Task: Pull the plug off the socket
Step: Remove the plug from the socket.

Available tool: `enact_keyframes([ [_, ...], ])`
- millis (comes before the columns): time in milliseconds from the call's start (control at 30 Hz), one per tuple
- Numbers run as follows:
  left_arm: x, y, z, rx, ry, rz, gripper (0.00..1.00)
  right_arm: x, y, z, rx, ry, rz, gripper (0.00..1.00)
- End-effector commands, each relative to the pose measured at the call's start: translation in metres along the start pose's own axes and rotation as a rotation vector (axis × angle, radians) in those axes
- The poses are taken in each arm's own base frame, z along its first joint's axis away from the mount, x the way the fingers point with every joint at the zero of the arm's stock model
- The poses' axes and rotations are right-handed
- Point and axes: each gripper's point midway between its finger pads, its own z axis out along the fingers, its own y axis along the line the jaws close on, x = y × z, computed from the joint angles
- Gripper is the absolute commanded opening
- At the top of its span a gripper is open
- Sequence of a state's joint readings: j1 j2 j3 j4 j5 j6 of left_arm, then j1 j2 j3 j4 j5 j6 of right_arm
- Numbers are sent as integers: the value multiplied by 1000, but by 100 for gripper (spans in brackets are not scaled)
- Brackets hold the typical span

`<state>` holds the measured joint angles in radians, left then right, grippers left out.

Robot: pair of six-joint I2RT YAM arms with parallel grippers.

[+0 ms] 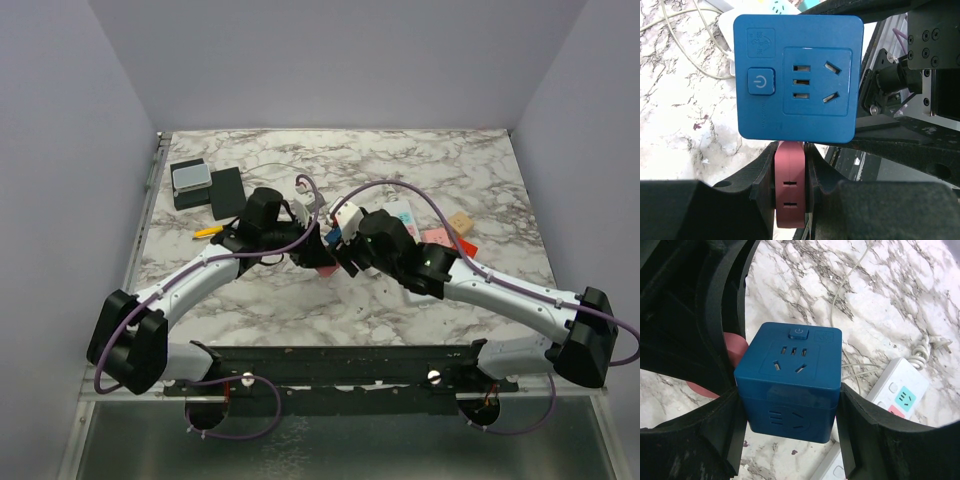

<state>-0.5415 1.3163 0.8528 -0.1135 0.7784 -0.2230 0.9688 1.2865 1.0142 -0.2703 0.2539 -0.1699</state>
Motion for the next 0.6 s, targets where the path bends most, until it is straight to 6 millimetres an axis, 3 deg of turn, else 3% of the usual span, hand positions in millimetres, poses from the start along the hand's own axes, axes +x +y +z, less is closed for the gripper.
enact_keyframes([
  [0, 8, -13, 3, 53, 52, 2, 0, -14, -37, -8, 154, -38, -51, 1],
  [300, 13, -16, 5, 59, 72, 10, 0, -12, -49, -9, 183, -13, -131, 1],
  [567, 12, -14, 5, 45, 73, 18, 0, -20, -54, -11, 174, -48, -76, 1],
])
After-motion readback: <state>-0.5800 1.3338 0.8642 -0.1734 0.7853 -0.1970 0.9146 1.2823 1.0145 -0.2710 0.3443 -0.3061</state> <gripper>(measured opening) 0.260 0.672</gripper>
